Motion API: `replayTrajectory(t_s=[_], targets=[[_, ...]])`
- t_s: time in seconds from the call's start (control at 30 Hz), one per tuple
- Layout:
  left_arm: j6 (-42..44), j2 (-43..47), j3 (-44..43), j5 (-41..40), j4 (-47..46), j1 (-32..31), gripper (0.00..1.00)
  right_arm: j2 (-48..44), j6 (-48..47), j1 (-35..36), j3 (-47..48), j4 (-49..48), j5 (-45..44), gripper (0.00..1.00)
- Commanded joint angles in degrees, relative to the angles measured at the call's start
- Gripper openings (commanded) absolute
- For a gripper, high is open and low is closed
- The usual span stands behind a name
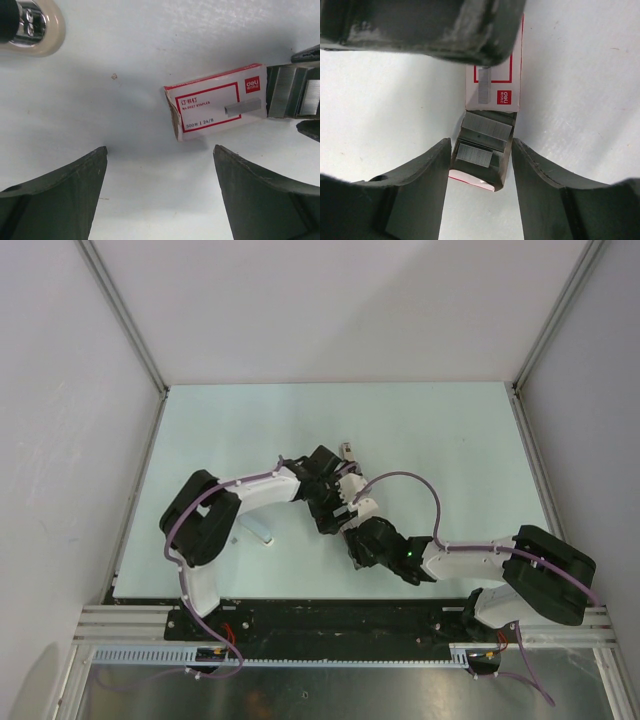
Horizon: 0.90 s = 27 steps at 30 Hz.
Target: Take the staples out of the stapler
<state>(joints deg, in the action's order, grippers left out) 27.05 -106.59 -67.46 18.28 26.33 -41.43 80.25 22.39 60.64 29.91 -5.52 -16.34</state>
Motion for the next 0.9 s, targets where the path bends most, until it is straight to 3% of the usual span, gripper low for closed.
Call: replayTrajectory(t_s=[0.0, 0.07, 0.17, 0.87], targets=[[1.68, -2.61, -2.13, 0.10, 1.24, -0.28, 0.86, 0.70, 0.89, 0.69, -1.40, 2.47, 0.34, 0.56], [2.70, -3.20, -2.63, 0.81, 1.26, -0.31, 0.79, 0.88, 0.48, 0.70, -1.32, 2.32, 0.32, 0.56], [3.73, -3.63, -3.22, 2.11, 1.31, -0.36, 0.75, 0.99, -0.09, 0.64, -1.08, 2.23, 0.34, 0.55], [11.80, -2.32, -2.87, 12.93, 7.34, -0.86, 0.70, -0.09, -6.22, 0.55, -0.76, -2.08, 3.26, 0.50]])
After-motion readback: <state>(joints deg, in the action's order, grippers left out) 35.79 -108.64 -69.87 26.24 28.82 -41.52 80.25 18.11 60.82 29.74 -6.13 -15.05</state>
